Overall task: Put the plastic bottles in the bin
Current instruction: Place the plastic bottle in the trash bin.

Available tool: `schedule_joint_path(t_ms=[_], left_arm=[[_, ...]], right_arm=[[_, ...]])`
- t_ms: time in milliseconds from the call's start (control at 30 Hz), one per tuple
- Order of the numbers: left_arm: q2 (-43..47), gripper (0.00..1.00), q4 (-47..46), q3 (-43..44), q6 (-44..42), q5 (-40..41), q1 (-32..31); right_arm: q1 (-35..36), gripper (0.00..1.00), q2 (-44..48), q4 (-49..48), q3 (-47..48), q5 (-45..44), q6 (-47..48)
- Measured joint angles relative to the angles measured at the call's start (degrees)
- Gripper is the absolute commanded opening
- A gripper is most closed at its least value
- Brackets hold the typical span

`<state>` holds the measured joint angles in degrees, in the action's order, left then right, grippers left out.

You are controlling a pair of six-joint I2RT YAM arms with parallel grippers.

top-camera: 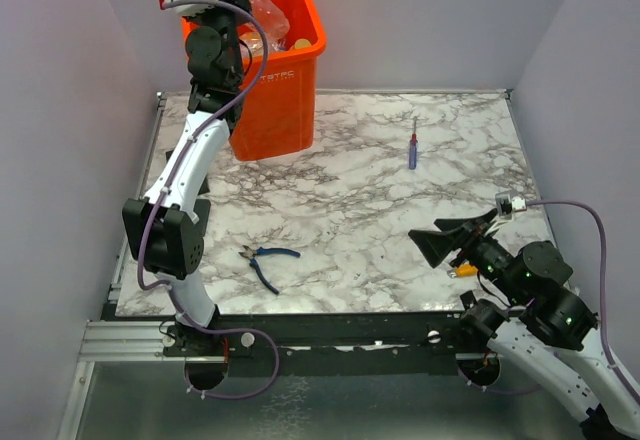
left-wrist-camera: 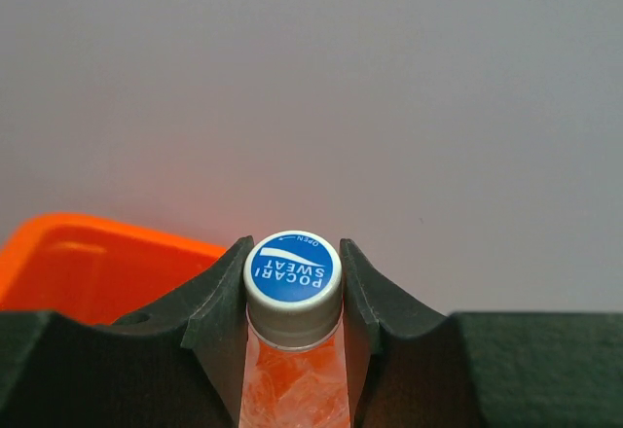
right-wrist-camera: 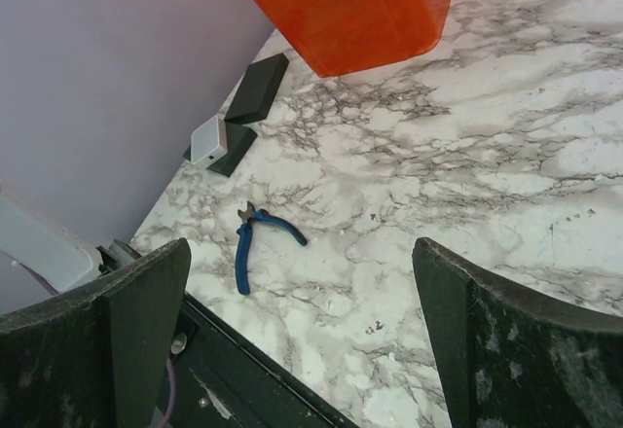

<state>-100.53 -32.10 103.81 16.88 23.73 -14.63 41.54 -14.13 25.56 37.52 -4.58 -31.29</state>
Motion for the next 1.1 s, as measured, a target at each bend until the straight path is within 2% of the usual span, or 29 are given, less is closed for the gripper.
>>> schedule_joint_path(t_ms=[133,267,467,600,800,900,1033,1100], left_arm=[[-3.7,0.0,8.0,4.5,5.4,-7.4,0.0],[-6.3,0.0,18.9,11.4,6.5,-8.9,-0.1],[-6.3,0.0,31.3,13.6,4.2,-3.4,-0.1],[-6.4,0.0,35.0,13.6,1.8,2.6,-0.1],[-7.0,0.0,33.9,14.0,1.0,5.0,0.0],[-8.8,0.0,30.3,14.5,1.6,4.5,0.2],[-9.8,0.0,14.7,8.4,0.8,3.9,-0.2],[-11.6,0.0,9.3,8.5,-0.4,4.0,-0.5]], right_arm=[[0.0,1.0,-0.1,0.3,-0.3,-0.5,1.1],[0.0,1.0,-0.6,0.3,-0.3,-0.8,2.1],[0.0,1.0,-2.4,0.3,-0.3,-1.0,2.9],[0.0,1.0,-3.6,0.5,-0.3,-1.2,2.9],[0.0,1.0,-3.8,0.8,-0.3,-1.8,2.9],[0.0,1.0,-3.9,0.9,-0.3,-2.1,2.9],[0.0,1.0,-3.9,0.9,-0.3,-2.8,2.9],[0.0,1.0,-3.9,0.9,-0.4,-3.1,2.9]])
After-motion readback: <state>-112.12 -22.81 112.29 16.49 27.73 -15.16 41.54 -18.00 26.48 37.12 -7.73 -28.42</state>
